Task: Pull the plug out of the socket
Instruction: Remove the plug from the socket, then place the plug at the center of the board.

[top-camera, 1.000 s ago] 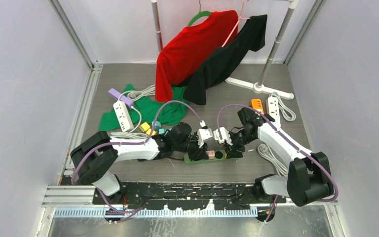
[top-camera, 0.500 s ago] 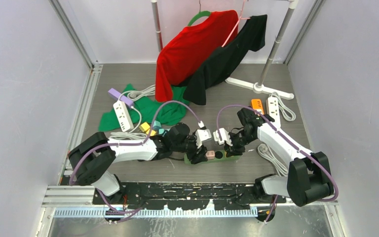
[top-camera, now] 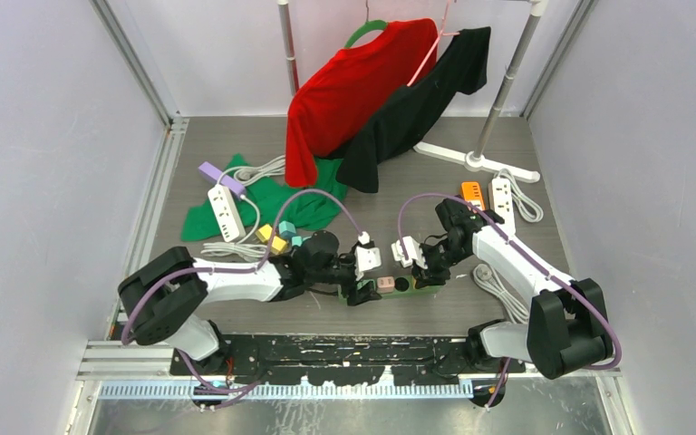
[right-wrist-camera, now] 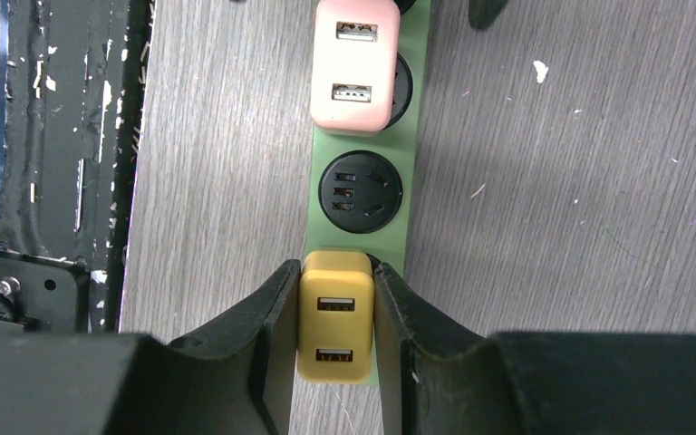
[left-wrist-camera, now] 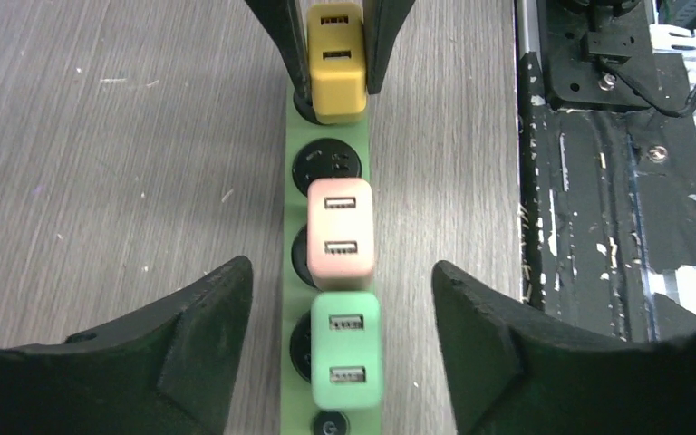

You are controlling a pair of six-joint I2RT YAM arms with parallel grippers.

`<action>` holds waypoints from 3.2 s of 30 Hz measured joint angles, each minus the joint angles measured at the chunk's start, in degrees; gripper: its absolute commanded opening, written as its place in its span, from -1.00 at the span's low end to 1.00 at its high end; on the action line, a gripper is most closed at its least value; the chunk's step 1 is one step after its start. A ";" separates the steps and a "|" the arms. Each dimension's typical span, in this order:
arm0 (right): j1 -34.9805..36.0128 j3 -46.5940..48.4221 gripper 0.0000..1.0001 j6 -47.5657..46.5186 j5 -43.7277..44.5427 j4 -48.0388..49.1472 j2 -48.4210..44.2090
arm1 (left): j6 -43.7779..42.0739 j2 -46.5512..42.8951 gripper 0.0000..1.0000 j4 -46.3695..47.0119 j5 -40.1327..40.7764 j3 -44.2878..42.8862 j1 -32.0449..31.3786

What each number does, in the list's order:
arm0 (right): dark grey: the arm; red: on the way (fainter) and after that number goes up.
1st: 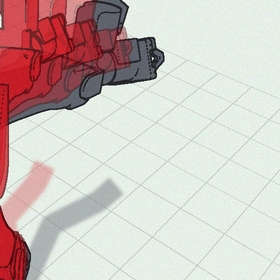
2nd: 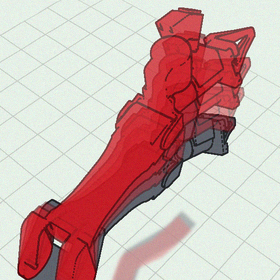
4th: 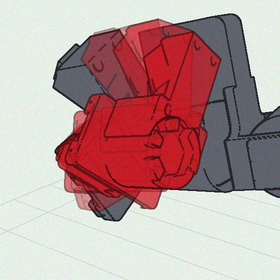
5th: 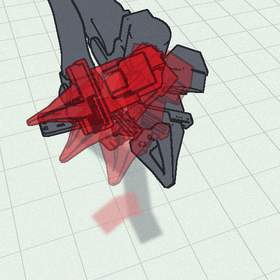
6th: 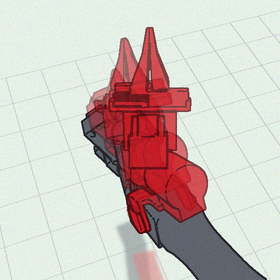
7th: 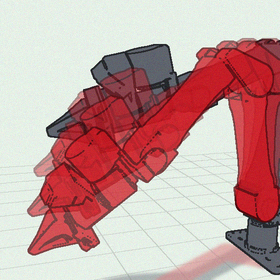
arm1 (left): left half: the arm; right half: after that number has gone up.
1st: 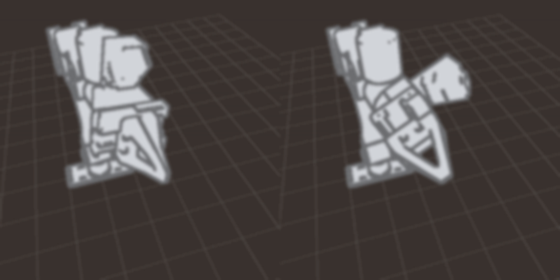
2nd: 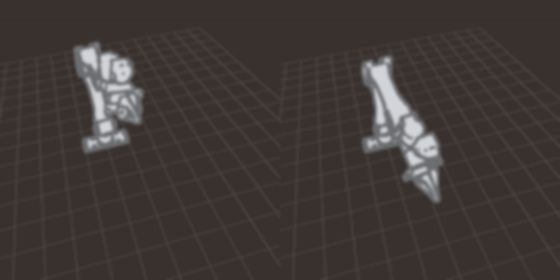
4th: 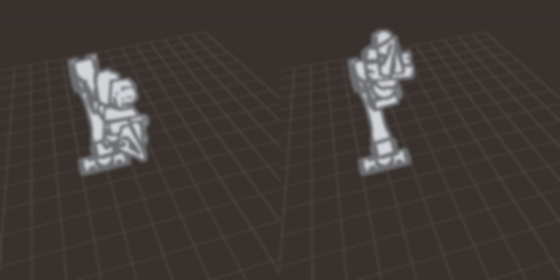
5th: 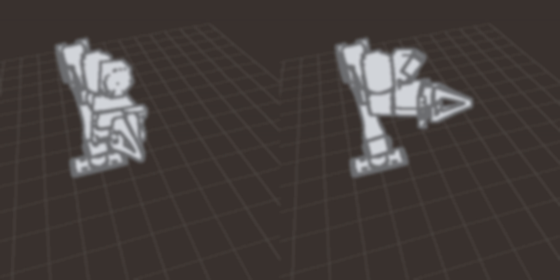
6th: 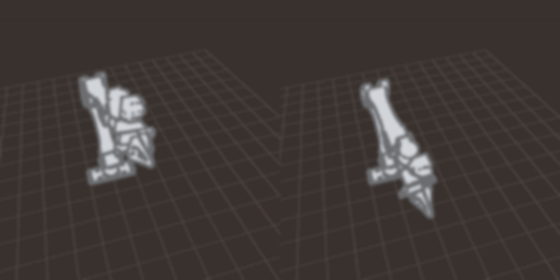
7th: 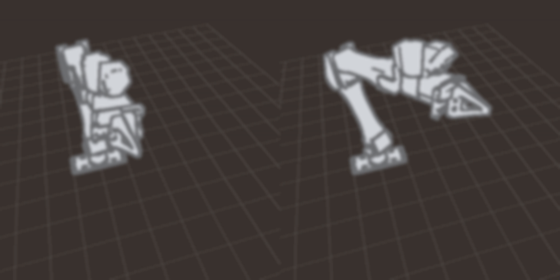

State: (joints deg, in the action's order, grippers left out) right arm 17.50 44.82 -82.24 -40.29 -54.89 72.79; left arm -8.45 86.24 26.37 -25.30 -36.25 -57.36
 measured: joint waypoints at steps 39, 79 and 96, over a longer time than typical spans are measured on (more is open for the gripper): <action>-2.03 -0.68 -0.98 -4.17 -12.02 -3.93 -3.21 | -2.40 8.02 -1.00 -0.90 -7.76 -5.40 2.14; -18.08 0.17 -0.65 76.70 12.20 43.78 3.48 | 21.59 -16.52 0.86 -12.28 3.48 -4.66 6.34; -18.80 -1.38 0.51 93.70 35.26 53.57 11.80 | 53.66 -20.79 0.87 -46.90 23.82 -49.70 6.60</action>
State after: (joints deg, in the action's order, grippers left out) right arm -1.30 43.44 11.46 -5.04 -1.32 84.60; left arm 45.21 65.45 -20.53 -1.48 -85.95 -50.76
